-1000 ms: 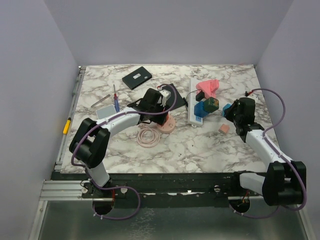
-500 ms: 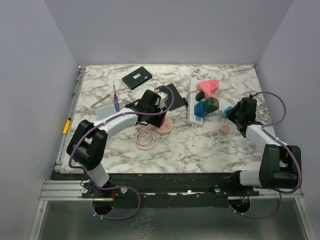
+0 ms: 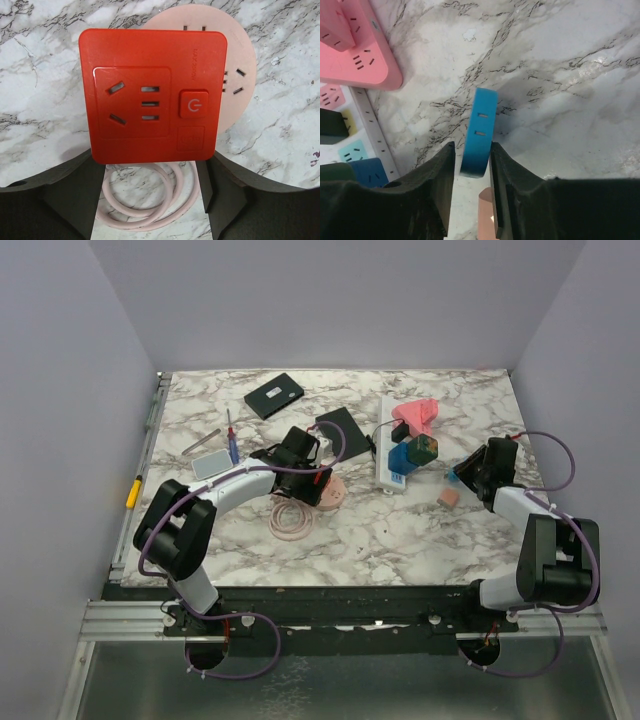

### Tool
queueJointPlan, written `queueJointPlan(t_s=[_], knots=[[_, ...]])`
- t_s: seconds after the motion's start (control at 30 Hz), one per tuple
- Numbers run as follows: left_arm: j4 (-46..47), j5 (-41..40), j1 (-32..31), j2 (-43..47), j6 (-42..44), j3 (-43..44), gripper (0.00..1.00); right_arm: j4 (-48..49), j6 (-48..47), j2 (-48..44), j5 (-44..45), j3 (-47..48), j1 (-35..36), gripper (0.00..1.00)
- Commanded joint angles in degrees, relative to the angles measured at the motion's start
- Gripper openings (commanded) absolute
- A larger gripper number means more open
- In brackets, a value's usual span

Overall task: Pull the plug off the socket
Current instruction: Place the plug at the center of the board.

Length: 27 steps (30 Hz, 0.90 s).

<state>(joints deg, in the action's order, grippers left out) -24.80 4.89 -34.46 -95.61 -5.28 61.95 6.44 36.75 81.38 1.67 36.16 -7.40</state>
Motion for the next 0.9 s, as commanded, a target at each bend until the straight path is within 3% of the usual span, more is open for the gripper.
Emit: queueJointPlan(t_s=[0.0, 0.2, 0.4, 0.87], knots=[[0.15, 1.69, 0.36, 1.02, 0.5, -0.87, 0.74, 0.39, 1.05, 0.55, -1.12, -0.92, -0.53, 0.44], [1.96, 1.61, 0.36, 1.91, 0.32, -0.56, 0.74, -0.29, 0.63, -1.3, -0.09, -1.57, -0.67, 0.7], [4.59, 1.88, 0.36, 3.71, -0.37, -0.56, 0.75, -0.39, -0.66, -4.48, -1.06, -2.33, -0.69, 0.83], [7.22, 7.13, 0.29, 3.37, -1.77, 0.1, 0.75, -4.25, -5.66, -12.74, -5.29, -2.97, -0.68, 0.86]])
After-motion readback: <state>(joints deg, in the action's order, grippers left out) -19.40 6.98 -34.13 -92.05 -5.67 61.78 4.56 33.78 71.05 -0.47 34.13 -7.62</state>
